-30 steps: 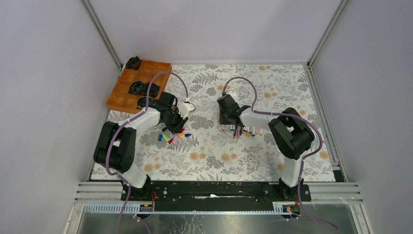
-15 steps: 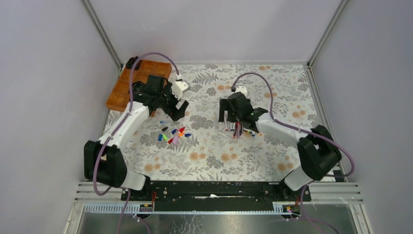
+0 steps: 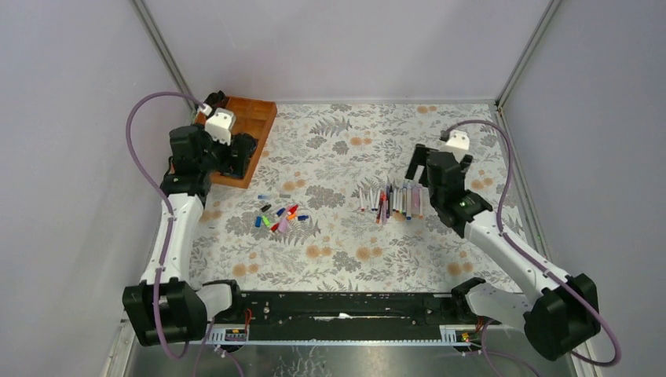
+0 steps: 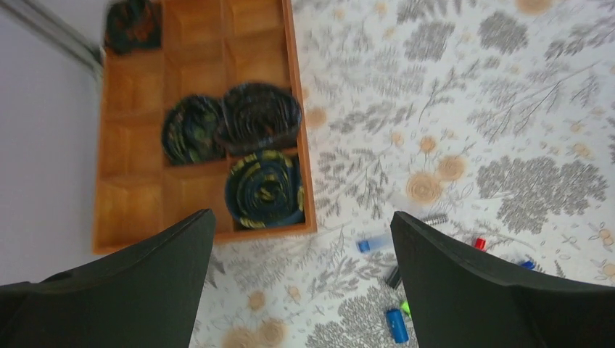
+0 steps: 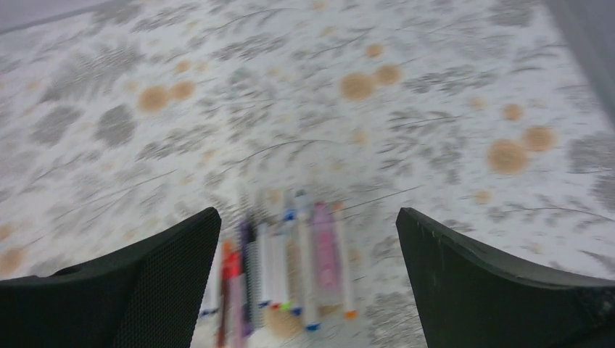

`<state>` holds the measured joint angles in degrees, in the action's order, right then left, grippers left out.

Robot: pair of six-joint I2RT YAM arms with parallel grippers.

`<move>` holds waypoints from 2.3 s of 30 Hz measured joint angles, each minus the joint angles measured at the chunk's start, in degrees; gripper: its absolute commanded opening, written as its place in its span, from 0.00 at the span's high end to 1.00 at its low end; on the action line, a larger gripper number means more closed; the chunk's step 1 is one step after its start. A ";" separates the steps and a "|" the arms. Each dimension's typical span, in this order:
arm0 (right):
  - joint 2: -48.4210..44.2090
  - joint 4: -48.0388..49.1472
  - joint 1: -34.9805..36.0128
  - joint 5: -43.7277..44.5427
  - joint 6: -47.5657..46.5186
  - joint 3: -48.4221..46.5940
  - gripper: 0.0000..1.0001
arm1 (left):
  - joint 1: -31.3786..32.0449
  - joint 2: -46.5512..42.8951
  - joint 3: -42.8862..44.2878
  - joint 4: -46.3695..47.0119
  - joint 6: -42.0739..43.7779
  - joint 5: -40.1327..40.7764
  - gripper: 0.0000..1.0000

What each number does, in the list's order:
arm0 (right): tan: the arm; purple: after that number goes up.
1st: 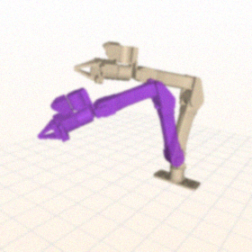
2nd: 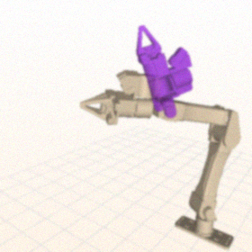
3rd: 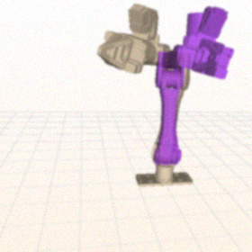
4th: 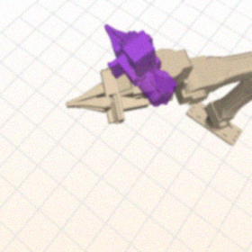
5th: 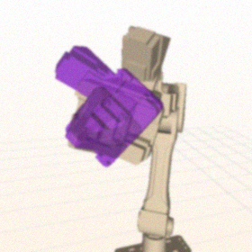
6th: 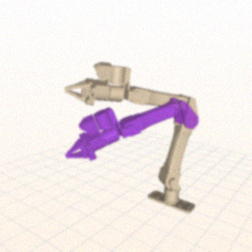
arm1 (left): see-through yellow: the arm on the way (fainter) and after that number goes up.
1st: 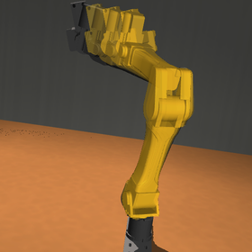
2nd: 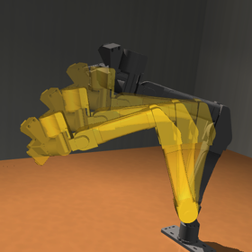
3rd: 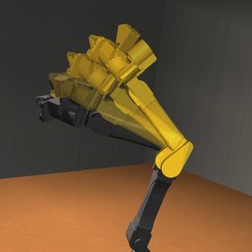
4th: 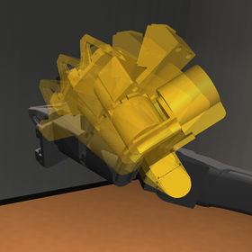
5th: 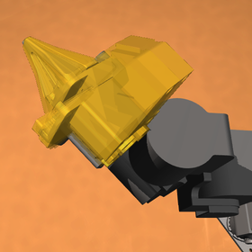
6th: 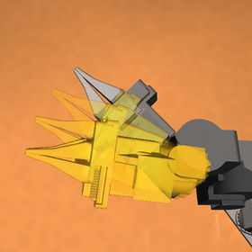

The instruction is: Open the pen caps

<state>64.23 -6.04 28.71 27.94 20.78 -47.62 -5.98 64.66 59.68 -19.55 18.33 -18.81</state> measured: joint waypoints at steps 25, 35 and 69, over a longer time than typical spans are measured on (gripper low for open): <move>12.11 60.85 -17.20 15.34 -16.11 34.56 0.00 | -3.45 9.64 -47.65 69.20 -21.81 -2.80 0.02; 20.35 76.13 -18.29 5.29 -19.23 39.19 0.00 | -0.66 20.15 -55.12 94.25 -24.85 1.42 0.01; 25.51 71.89 -26.53 -12.57 -17.88 32.59 0.00 | 7.45 21.64 -44.37 84.04 -22.29 19.50 0.01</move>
<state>89.73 65.84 2.17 15.38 2.90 -15.03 1.48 86.30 15.31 64.49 -3.97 0.69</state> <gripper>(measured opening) 0.995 0.986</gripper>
